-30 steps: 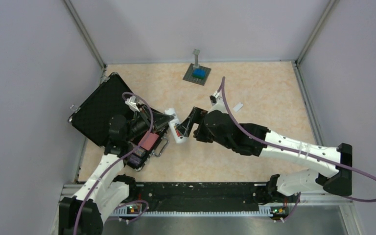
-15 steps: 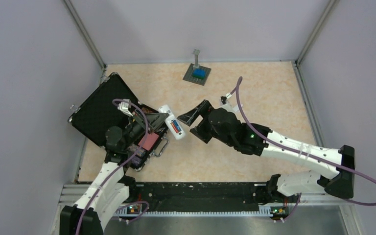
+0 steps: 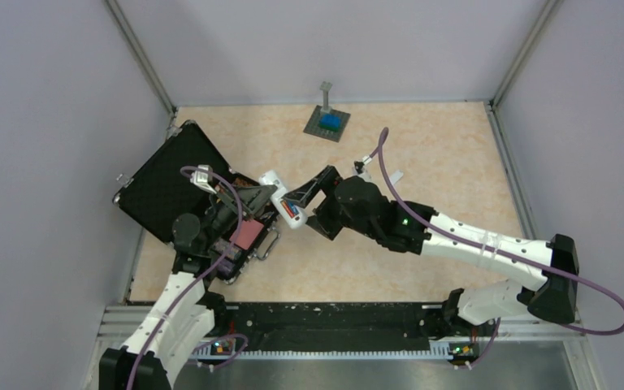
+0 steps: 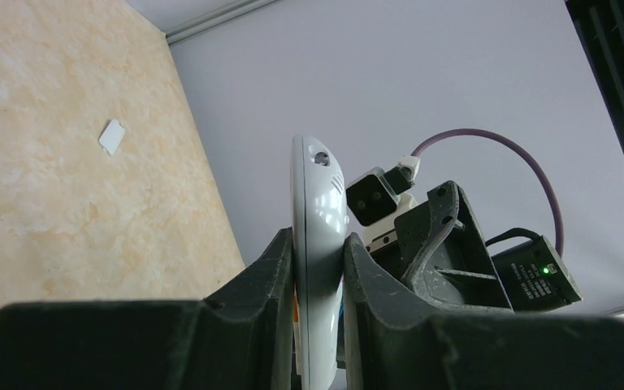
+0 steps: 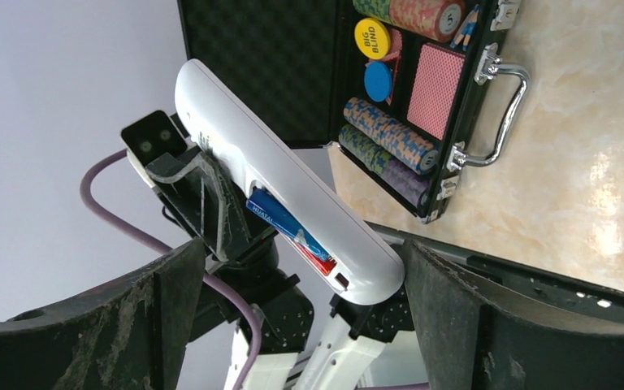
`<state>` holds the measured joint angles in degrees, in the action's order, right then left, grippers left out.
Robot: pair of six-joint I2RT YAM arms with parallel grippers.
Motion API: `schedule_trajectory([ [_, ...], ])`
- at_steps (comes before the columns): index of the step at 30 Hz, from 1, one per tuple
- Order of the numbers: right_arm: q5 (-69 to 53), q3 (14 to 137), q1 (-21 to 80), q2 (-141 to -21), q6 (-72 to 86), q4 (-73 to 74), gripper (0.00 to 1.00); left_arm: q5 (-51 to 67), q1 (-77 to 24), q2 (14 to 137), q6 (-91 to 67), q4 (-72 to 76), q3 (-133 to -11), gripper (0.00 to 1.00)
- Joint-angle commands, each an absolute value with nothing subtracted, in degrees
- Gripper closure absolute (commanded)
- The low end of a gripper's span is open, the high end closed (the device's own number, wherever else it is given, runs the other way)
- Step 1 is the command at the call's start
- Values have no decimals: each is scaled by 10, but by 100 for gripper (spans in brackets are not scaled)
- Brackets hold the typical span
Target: Load the batteries into the remote control
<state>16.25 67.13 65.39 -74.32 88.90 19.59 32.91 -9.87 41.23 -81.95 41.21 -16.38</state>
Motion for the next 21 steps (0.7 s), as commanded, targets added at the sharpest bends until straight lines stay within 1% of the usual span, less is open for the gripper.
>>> schedule_trajectory([
  [1, 152, 681, 644, -748, 912, 164, 10, 316, -100, 397, -824, 454, -163, 100],
  [6, 139, 670, 641, -757, 935, 148, 6, 319, -100, 395, -828, 458, -162, 100],
  [11, 130, 657, 635, -761, 946, 117, 6, 315, -100, 389, -830, 457, -155, 100],
  [16, 125, 652, 632, -764, 951, 107, 12, 315, -100, 384, -829, 461, -151, 100],
  [21, 116, 646, 628, -768, 957, 98, 13, 319, -100, 380, -827, 462, -149, 100],
])
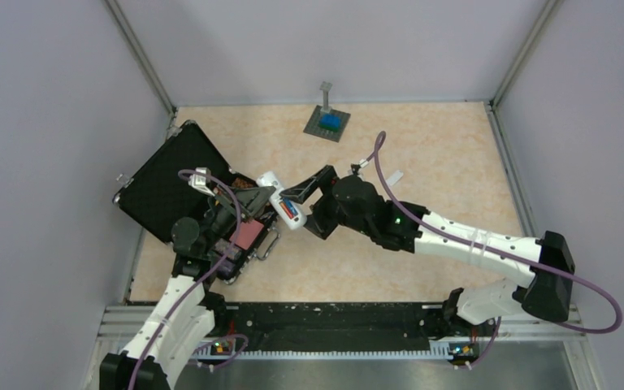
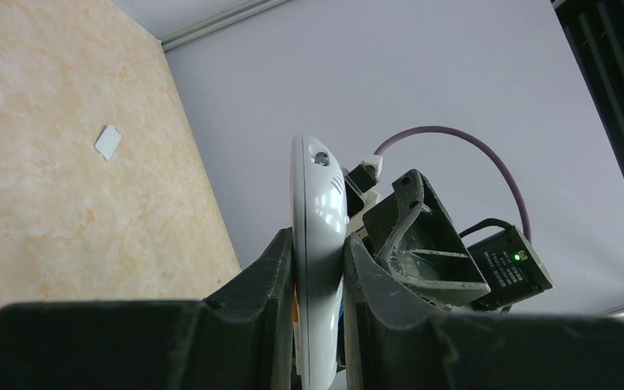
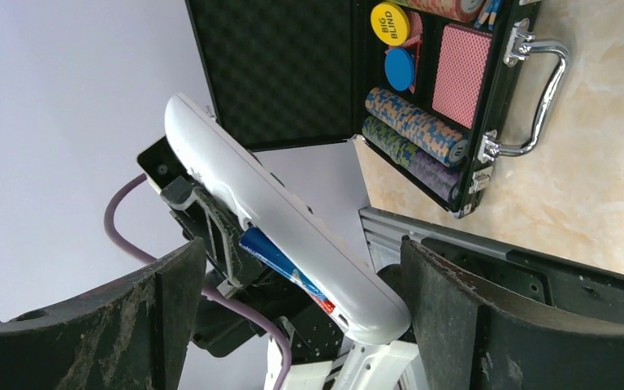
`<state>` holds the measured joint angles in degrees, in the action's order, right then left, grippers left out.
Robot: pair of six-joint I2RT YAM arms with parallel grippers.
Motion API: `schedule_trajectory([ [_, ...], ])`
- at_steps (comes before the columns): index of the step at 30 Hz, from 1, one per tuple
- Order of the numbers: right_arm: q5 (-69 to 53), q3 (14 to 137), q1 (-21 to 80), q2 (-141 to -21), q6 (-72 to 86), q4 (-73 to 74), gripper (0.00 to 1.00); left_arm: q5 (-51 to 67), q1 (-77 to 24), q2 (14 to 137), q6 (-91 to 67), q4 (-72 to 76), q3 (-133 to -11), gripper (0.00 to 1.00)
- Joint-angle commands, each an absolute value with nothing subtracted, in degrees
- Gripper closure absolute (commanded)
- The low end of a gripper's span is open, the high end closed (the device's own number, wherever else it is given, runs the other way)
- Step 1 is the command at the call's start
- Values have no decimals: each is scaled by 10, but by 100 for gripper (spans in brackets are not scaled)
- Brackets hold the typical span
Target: Load the batteries into the remote control
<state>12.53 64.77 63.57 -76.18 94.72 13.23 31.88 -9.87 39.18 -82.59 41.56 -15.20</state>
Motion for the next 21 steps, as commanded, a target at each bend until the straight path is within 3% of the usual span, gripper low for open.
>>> schedule_trajectory([
  [1, 113, 646, 627, -769, 957, 98, 14, 320, -100, 379, -828, 462, -149, 100],
  [5, 108, 641, 626, -770, 963, 95, 18, 319, -100, 373, -825, 456, -147, 100],
  [10, 105, 621, 625, -763, 969, 67, 32, 317, -100, 368, -822, 445, -147, 100],
  [21, 97, 603, 624, -760, 974, 48, 42, 307, -100, 357, -818, 393, -159, 100],
])
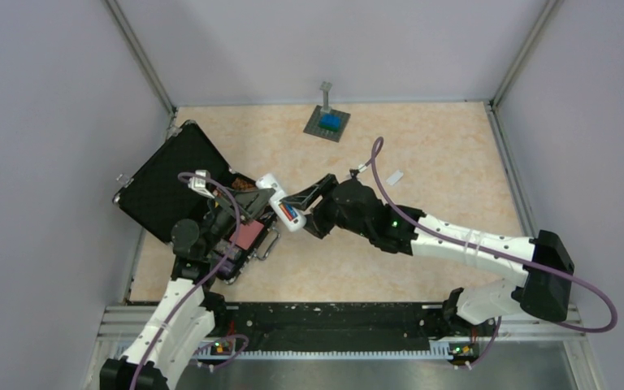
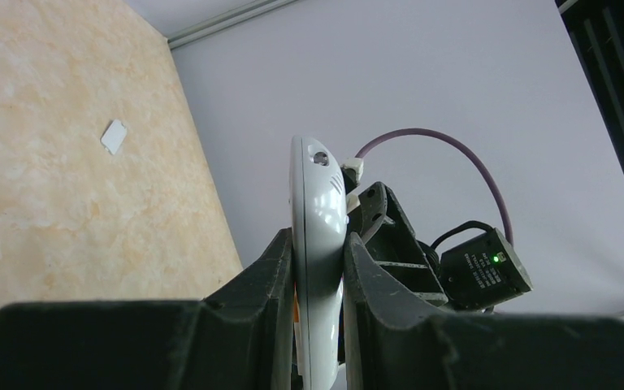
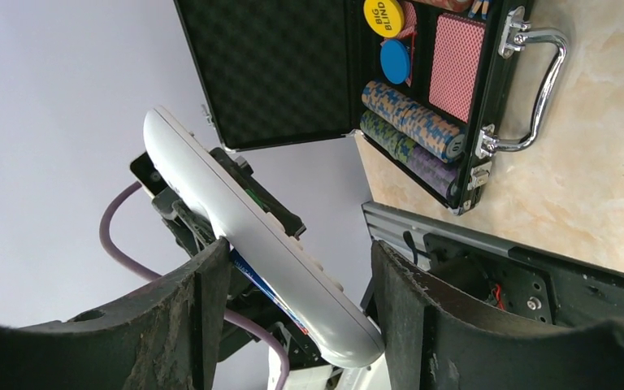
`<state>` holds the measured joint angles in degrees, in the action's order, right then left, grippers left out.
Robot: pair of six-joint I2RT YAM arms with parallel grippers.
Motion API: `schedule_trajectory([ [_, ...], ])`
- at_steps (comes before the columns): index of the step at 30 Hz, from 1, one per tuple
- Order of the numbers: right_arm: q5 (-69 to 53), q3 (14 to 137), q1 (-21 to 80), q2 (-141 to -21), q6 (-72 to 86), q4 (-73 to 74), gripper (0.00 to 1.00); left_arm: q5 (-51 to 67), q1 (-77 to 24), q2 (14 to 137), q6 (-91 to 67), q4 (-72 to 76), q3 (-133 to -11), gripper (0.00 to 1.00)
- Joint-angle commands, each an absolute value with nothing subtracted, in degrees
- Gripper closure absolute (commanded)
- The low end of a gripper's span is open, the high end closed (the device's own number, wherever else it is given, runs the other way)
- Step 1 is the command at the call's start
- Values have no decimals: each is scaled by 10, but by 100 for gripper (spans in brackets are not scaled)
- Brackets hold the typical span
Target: Load the batteries into the remote control
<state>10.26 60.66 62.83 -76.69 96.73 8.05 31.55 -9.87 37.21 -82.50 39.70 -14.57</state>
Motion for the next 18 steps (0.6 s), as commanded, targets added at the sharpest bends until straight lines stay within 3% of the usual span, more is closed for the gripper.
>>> schedule_trajectory([
  [1, 98, 601, 624, -759, 973, 47, 43, 305, -100, 356, -817, 379, -164, 100],
  [10, 121, 610, 624, -752, 947, 62, 47, 277, -100, 348, -846, 278, -202, 100],
  [18, 129, 620, 623, -752, 928, 79, 49, 275, -100, 361, -918, 294, -200, 100],
])
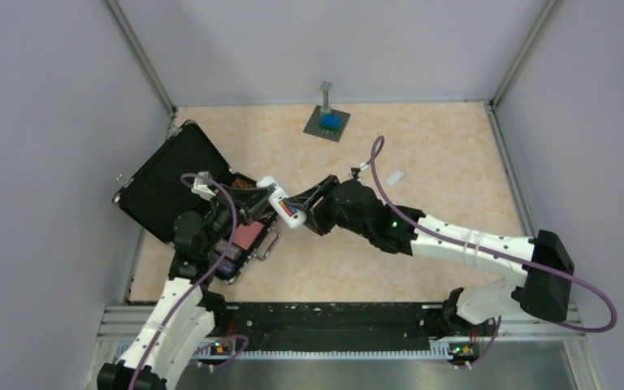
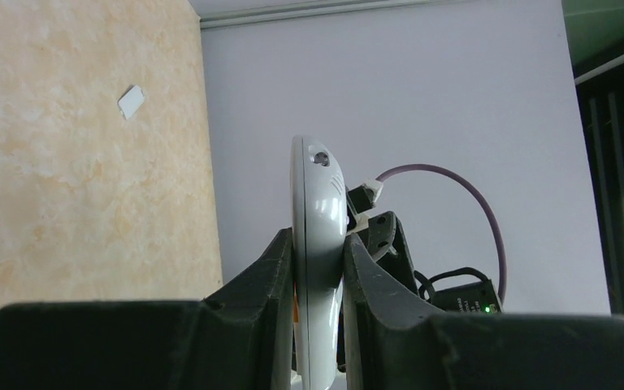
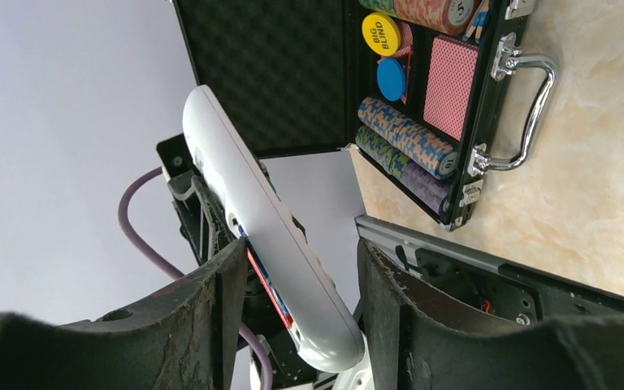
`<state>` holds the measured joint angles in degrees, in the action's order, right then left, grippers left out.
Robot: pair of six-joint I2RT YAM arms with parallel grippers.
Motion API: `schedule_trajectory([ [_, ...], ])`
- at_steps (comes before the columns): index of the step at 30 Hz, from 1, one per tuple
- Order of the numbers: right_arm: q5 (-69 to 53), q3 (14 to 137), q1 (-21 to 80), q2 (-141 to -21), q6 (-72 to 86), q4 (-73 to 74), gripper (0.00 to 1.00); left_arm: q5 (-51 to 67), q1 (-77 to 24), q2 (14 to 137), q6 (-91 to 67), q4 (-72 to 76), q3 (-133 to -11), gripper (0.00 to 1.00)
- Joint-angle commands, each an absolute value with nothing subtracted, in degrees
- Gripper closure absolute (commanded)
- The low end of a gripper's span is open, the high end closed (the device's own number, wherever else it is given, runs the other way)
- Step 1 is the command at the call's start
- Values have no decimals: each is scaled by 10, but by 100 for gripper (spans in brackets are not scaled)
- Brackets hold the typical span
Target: Load the batteries into the remote control
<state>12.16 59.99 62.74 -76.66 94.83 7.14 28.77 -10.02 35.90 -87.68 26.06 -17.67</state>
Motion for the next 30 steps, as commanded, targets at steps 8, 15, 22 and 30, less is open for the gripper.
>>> schedule_trajectory([
  [8, 132, 623, 623, -749, 917, 85, 64, 273, -100, 363, -937, 296, -202, 100],
  [15, 131, 624, 623, -748, 917, 92, 69, 272, -100, 361, -938, 296, -199, 100],
  [22, 128, 618, 623, -735, 901, 92, 33, 269, -100, 361, -931, 295, -191, 100],
  [30, 154, 530, 621, -652, 885, 53, 14, 282, -100, 353, -834, 280, -189, 100],
])
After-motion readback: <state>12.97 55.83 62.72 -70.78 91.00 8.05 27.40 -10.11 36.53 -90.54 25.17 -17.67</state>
